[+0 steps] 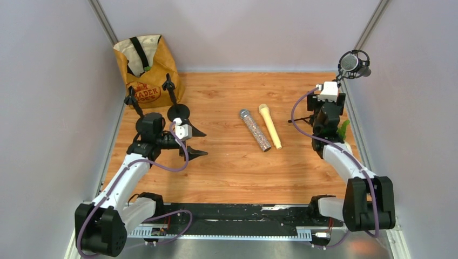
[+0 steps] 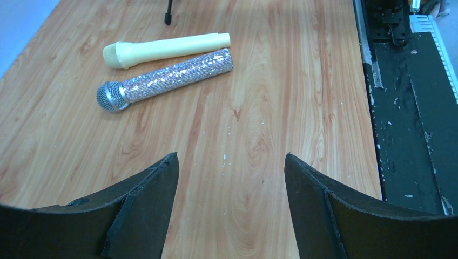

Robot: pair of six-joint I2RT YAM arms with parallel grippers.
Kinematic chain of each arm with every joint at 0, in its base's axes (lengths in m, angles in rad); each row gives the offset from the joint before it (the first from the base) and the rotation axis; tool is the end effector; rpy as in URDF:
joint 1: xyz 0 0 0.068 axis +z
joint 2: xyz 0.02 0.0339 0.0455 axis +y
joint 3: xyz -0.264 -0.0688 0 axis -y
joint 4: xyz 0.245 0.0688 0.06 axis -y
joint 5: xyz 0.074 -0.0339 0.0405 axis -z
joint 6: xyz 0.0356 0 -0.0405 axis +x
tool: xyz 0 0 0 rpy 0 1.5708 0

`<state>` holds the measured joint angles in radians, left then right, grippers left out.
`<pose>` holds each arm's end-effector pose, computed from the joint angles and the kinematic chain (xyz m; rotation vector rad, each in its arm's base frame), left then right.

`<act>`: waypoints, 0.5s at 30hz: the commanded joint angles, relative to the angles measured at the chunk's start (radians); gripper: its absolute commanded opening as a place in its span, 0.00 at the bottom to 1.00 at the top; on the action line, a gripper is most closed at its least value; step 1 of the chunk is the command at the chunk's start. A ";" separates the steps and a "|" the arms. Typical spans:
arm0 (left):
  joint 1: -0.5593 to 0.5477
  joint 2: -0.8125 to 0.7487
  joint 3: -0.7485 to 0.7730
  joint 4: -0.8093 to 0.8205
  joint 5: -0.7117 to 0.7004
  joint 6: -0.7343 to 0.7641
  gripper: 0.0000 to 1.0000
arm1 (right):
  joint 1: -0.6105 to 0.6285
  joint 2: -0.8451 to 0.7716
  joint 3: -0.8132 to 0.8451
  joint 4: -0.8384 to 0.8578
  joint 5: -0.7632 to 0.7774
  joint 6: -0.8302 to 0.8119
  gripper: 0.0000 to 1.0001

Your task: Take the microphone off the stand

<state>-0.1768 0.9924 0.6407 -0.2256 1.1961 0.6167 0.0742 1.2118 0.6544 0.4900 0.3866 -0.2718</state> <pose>0.1903 -0.0677 0.2590 1.2818 1.3744 -0.9636 0.2739 0.0069 0.2748 0.0132 1.6537 -0.4669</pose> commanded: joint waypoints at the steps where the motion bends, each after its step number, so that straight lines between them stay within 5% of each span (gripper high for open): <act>1: -0.004 0.006 0.024 -0.011 0.037 0.043 0.79 | -0.017 0.052 -0.009 0.195 0.018 -0.009 0.78; 6: -0.004 0.022 0.037 -0.011 0.037 0.044 0.79 | -0.021 0.130 -0.002 0.275 -0.005 -0.030 0.70; 15: -0.004 0.046 0.054 -0.015 0.037 0.043 0.80 | -0.030 0.207 0.011 0.351 -0.002 -0.061 0.33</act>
<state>-0.1772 1.0363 0.6449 -0.2325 1.1965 0.6312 0.0555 1.4044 0.6510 0.7452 0.3874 -0.3195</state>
